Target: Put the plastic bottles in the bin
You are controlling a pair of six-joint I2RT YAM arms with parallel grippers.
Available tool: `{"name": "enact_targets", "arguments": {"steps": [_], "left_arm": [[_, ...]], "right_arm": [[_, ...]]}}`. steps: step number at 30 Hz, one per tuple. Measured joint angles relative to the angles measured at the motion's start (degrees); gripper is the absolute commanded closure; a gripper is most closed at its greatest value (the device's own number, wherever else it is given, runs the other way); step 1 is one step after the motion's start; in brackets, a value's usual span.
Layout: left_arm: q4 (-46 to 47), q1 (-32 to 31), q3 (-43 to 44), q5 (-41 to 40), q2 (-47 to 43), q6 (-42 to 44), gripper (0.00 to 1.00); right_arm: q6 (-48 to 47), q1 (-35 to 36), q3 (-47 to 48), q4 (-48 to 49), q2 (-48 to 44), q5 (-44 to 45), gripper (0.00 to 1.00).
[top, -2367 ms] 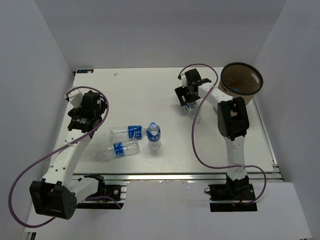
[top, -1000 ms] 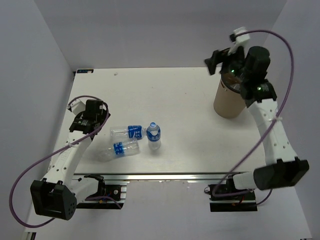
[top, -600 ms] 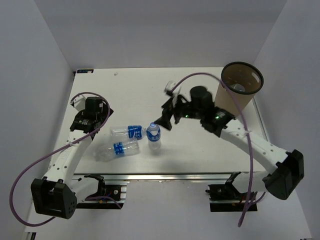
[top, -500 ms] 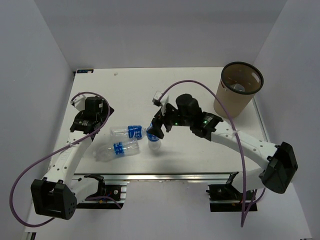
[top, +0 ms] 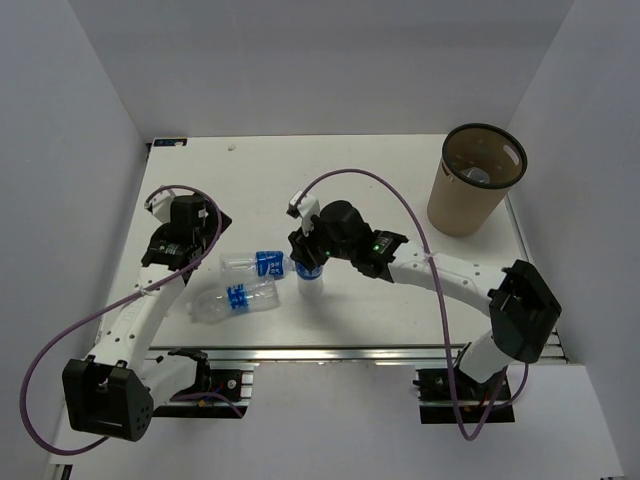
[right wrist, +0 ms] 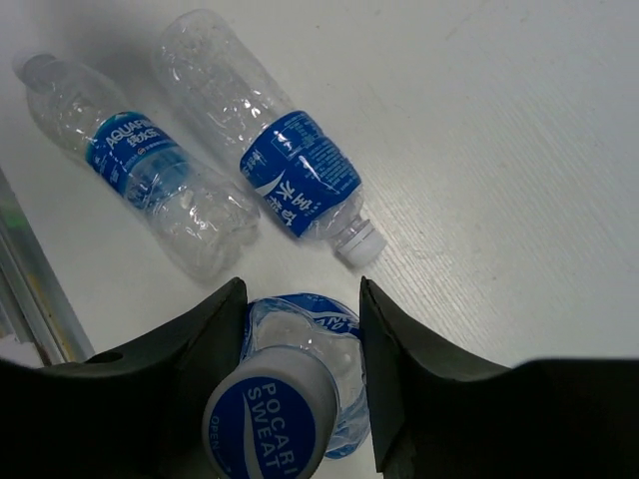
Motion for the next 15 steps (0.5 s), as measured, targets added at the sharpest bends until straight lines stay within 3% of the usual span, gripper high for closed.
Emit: {"name": "enact_targets", "arguments": {"steps": [1, 9, 15], "left_arm": [[0.1, 0.0, 0.0, 0.0, 0.0, 0.0, 0.02], [-0.3, 0.0, -0.1, 0.0, -0.2, -1.1, 0.02], [-0.6, 0.0, -1.3, -0.3, -0.4, -2.3, 0.02]], "right_arm": [[0.3, 0.0, 0.0, 0.0, -0.5, 0.9, 1.0], [-2.7, -1.7, 3.9, -2.3, -11.8, 17.8, 1.0], [-5.3, -21.5, 16.3, -2.0, -20.1, 29.7, 1.0]]}}
